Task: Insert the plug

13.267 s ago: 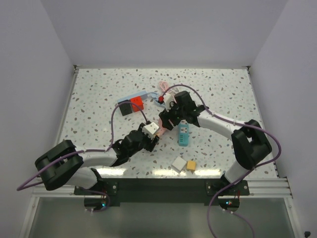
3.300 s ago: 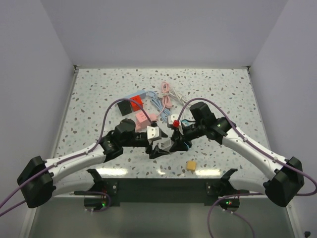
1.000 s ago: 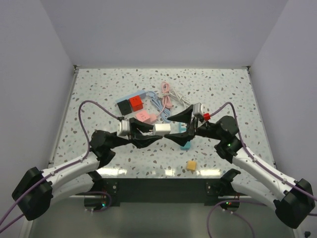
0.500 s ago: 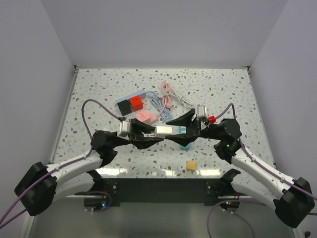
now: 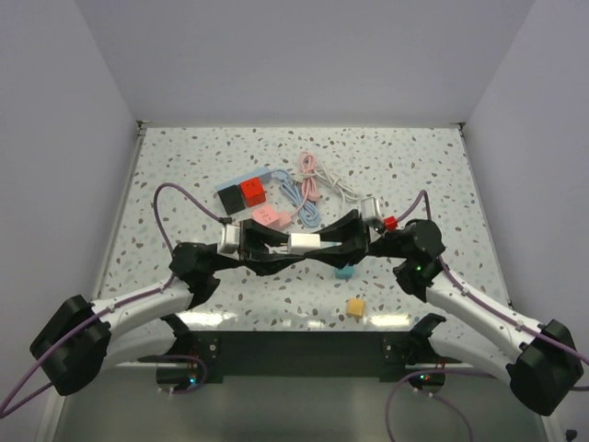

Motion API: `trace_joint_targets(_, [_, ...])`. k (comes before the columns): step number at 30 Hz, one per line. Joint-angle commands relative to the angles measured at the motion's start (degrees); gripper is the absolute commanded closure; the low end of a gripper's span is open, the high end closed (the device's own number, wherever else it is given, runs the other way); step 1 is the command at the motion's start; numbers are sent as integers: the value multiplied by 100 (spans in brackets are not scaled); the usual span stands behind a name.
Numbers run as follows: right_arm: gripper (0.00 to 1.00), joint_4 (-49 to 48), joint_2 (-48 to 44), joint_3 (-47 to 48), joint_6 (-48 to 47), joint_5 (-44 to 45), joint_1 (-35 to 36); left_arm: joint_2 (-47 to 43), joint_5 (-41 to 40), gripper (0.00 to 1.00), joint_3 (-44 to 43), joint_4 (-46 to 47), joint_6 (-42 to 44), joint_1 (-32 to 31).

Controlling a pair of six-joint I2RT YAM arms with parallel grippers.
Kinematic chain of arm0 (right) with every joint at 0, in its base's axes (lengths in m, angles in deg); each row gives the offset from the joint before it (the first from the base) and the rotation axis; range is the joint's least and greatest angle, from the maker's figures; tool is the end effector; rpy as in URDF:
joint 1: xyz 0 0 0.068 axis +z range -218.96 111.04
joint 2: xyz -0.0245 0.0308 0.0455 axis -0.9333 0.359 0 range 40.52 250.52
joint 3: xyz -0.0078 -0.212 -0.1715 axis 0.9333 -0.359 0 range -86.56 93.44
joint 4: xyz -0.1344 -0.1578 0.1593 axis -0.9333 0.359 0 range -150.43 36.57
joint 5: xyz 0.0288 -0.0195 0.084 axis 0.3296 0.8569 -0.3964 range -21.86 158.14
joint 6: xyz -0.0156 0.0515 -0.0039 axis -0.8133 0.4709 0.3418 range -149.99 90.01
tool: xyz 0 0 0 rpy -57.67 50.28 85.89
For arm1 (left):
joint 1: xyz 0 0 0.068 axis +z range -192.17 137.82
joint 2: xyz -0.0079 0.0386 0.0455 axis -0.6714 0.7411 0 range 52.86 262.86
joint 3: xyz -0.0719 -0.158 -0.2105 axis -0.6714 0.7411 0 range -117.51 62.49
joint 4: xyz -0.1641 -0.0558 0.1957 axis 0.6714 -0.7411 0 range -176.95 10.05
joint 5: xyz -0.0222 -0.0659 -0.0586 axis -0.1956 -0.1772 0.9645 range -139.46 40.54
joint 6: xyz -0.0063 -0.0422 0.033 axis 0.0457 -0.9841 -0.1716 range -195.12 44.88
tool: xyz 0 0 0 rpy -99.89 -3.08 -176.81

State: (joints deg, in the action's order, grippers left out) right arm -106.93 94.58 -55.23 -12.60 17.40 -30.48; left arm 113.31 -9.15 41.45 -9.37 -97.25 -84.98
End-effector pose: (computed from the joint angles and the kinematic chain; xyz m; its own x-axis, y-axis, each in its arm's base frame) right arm 0.1414 0.1476 0.3267 0.0177 0.2556 -0.9666 -0.9994 -0.0231 -0.0244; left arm 0.1338 -0.1553 0.2863 0.0037 -0.3948 -0.9187 0.9992 0.0372 -0.0119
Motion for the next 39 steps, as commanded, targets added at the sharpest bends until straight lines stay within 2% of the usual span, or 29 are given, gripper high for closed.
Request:
trace_joint_targets(1, [100, -648, 104, -21, 238, -33, 134, 195, -295, 100, -313, 298, 77, -96])
trace_joint_targets(2, [100, -737, 104, -48, 274, 89, 134, 204, -401, 100, -313, 228, 77, -96])
trace_joint_targets(3, [100, -677, 96, -31, 274, 160, 134, 213, -515, 95, -305, 140, 95, -96])
trace_joint_targets(4, [100, -563, 52, -5, 230, 231, 134, 222, -760, 85, -287, -95, 121, -96])
trace_joint_targets(5, [100, -370, -1, 39, 152, 492, 142, 213, -892, 64, -287, -228, 165, -96])
trace_joint_targets(6, [100, 154, -158, 144, -119, 643, 142, 205, -1137, 53, -278, -543, 191, -96])
trace_joint_targets(7, [100, 446, -238, 215, -269, 810, 134, 196, -1244, 29, -252, -668, 226, -96])
trace_joint_targets(10, [100, 1317, -579, 461, -674, 1434, 107, 170, -1665, 9, -68, -1002, 297, -105])
trace_joint_targets(13, [100, 1959, -817, 681, -903, 1997, 98, 204, -1982, 0, 195, -1021, 245, -105])
trace_joint_targets(18, [100, 2689, -1091, 883, -1070, 2997, 90, 669, -2571, 0, 337, -1125, -46, -394])
trace_joint_targets(19, [100, 2821, -1108, 910, -1114, 3183, 90, 766, -3051, 0, 181, -1283, -46, -552])
trace_joint_targets(21, [100, 3119, -1214, 919, -1167, 3543, 90, 1029, -3624, 0, -110, -1860, 7, -1210])
trace_joint_targets(22, [100, 3216, -1249, 919, -1202, 3841, 81, 1353, -4184, 0, -459, -2082, -10, -1613])
trace_joint_targets(25, [100, 3524, -1424, 875, -1238, 4273, 89, 1935, -5030, 0, -954, -2663, -474, -2011])
trace_joint_targets(27, [100, 3708, -1547, 840, -1211, 4414, 81, 2198, -5331, 0, -1191, -3091, -590, -2187])
trace_joint_targets(28, [100, 3771, -1583, 839, -1229, 4485, 81, 2478, -5759, 0, -1532, -3295, -617, -2406])
trace_joint_targets(31, [100, 3903, -1741, 769, -1220, 4634, 81, 3156, -6368, 0, -2271, -4016, -661, -2767])
trace_joint_targets(36, [100, 4166, -1987, 690, -1229, 4748, 81, 4175, -6887, 0, -3229, -4824, -749, -2979])
trace_joint_targets(39, [100, 4281, -2206, 655, -1282, 4793, 81, 4545, -7509, 0, -3607, -5360, -775, -3075])
